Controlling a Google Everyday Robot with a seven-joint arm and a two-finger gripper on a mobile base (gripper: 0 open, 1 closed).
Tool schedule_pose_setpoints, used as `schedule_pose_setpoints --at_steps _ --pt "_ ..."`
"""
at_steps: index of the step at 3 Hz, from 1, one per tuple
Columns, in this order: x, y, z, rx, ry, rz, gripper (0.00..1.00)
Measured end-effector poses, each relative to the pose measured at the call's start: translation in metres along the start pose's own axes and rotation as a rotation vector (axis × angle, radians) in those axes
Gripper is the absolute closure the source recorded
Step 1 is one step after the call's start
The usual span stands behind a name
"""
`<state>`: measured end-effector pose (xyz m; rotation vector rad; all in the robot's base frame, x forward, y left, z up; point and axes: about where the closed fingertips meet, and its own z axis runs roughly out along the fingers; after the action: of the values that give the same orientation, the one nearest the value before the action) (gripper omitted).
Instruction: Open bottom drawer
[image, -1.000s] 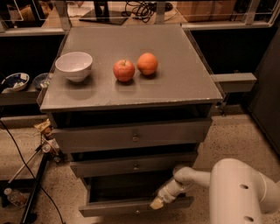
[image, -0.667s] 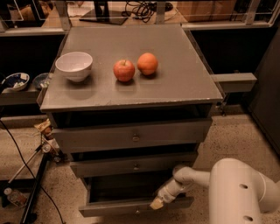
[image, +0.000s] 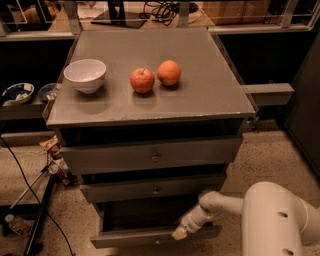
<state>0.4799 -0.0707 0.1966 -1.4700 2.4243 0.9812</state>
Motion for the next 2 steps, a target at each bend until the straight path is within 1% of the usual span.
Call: schedule_pose_setpoints --at_steps 1,2 --pt "-0.0012 -0.001 0.0006 0.002 -0.002 0.002 1.0" --pt "0.0008 0.0032 0.0 0.006 -0.009 0.013 1.0"
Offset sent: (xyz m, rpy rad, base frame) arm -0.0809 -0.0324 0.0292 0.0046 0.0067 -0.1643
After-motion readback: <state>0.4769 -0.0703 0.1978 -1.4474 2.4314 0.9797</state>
